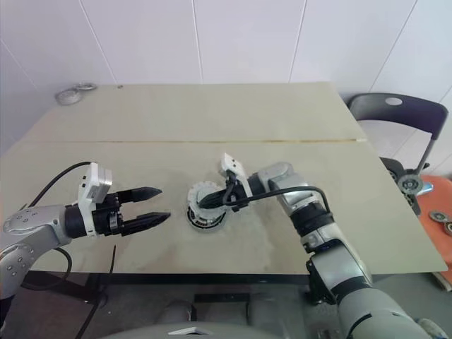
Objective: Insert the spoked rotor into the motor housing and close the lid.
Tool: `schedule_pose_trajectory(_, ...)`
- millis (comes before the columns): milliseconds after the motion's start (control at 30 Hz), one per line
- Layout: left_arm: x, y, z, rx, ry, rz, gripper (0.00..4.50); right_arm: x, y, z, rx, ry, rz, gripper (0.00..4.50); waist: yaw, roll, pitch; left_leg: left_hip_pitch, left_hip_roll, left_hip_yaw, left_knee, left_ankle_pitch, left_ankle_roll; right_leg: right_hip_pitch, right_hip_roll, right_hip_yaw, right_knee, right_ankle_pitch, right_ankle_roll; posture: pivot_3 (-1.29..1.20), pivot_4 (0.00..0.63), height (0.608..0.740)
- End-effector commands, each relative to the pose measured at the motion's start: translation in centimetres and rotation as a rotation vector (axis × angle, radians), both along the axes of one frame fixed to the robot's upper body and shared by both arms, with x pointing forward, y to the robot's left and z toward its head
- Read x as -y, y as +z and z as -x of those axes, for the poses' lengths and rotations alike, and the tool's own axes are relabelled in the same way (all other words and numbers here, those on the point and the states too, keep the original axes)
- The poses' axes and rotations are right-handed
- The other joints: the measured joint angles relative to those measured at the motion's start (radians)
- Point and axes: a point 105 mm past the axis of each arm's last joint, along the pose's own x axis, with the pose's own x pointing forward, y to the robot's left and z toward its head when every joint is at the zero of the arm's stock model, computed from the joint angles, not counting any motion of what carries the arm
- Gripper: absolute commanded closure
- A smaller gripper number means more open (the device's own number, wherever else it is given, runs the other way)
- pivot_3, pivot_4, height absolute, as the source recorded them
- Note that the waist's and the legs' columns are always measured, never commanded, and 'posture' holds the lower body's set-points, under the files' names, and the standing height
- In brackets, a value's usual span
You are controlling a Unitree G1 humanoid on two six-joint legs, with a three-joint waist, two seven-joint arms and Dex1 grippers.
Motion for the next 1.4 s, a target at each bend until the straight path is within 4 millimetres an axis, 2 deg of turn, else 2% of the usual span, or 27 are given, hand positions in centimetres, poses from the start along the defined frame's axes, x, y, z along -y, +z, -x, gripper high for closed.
schedule_pose_trajectory(33,0.0,1.2,-0.2,0.053,-0.007,0.003,0.43,-0.7,-1.2,-0.4,-0.012,-0.032,0.015,4.49,0.0,0.0,0.0,0.0,0.0,0.0,0.0,0.0,0.0,0.0,0.0,0.0,0.0,0.0,0.0,0.0,0.0,0.74)
schedule_pose_trajectory(167,-0.1,1.1,-0.1,0.052,-0.005,0.002,0.43,-1.3,-2.3,0.1,-0.039,-0.025,0.021,4.49,0.0,0.0,0.0,0.0,0.0,0.0,0.0,0.0,0.0,0.0,0.0,0.0,0.0,0.0,0.0,0.0,0.0,0.74)
schedule_pose_trajectory(500,-0.4,0.9,-0.1,0.053,0.007,0.0,0.43,-1.3,-1.8,0.1,-0.011,-0.003,0.001,4.49,0.0,0.0,-0.001,0.001,0.0,0.0,0.0,0.0,0.0,0.001,0.0,0.0,0.0,0.0,0.0,0.0,0.0,0.74)
schedule_pose_trajectory(533,-0.5,0.9,-0.1,0.054,0.008,0.0,0.43,-1.4,-1.3,0.0,-0.006,-0.008,-0.022,4.49,0.0,0.0,-0.001,0.001,0.0,0.0,0.0,0.0,0.0,0.001,0.0,0.0,0.0,0.0,0.0,0.0,0.0,0.74)
schedule_pose_trajectory(700,-0.5,1.3,-0.5,0.073,0.022,0.017,0.43,-1.4,3.8,-1.4,0.047,-0.037,-0.18,4.49,0.0,0.0,0.0,0.0,0.0,0.0,0.0,0.0,0.0,0.0,0.0,0.0,0.0,0.0,0.0,0.0,0.0,0.74)
schedule_pose_trajectory(800,-0.5,1.6,-0.8,0.076,0.033,0.048,0.43,-0.9,6.6,-1.1,0.081,-0.014,-0.26,4.49,0.001,0.0,0.0,0.0,0.0,0.0,-0.001,0.0,0.0,-0.001,0.0,0.0,0.001,0.0,0.0,0.0,0.0,0.74)
schedule_pose_trajectory(867,-0.8,2.0,-1.3,0.07,0.059,0.092,0.43,-0.6,7.4,-0.6,0.086,-0.003,-0.278,4.49,0.002,0.0,0.0,-0.001,0.0,0.0,-0.001,0.0,0.0,-0.001,0.0,0.0,0.001,0.0,0.0,0.0,0.0,0.74)
schedule_pose_trajectory(967,-2.2,1.4,-2.2,0.04,0.13,0.119,0.43,0.4,7.4,-0.6,0.106,-0.033,-0.275,4.49,0.001,0.0,0.0,0.0,0.0,0.0,-0.001,0.0,0.0,-0.001,0.0,0.0,0.0,0.0,0.0,0.0,0.0,0.74)
schedule_pose_trajectory(1033,-2.4,1.4,-2.2,0.032,0.128,0.124,0.43,0.8,7.1,-0.9,0.128,-0.059,-0.261,4.49,0.001,0.0,0.0,-0.001,0.0,0.0,-0.001,0.0,0.0,-0.001,0.0,0.0,0.0,0.0,0.0,0.0,0.0,0.74)
schedule_pose_trajectory(1167,-2.8,0.9,-1.3,0.008,0.103,0.062,0.43,1.8,5.9,-2.9,0.337,-0.221,-0.208,4.49,-0.001,0.0,0.0,-0.001,0.0,0.0,-0.001,0.0,0.0,-0.002,0.0,0.0,0.0,0.0,0.0,0.0,0.0,0.74)
schedule_pose_trajectory(1300,-3.7,0.9,-1.3,0.006,0.112,0.031,0.43,1.3,5.7,-3.5,0.443,-0.296,-0.219,4.49,0.0,0.0,0.0,-0.002,0.0,0.0,-0.002,0.0,0.0,-0.003,0.0,0.0,0.0,0.0,0.0,0.0,0.0,0.74)
schedule_pose_trajectory(1400,-4.2,0.8,-1.2,0.004,0.124,0.009,0.43,0.7,5.5,-3.2,0.482,-0.327,-0.231,4.49,0.0,0.0,0.0,-0.002,0.0,0.0,-0.002,0.0,0.0,-0.003,0.0,0.0,0.0,0.0,0.0,0.0,0.0,0.74)
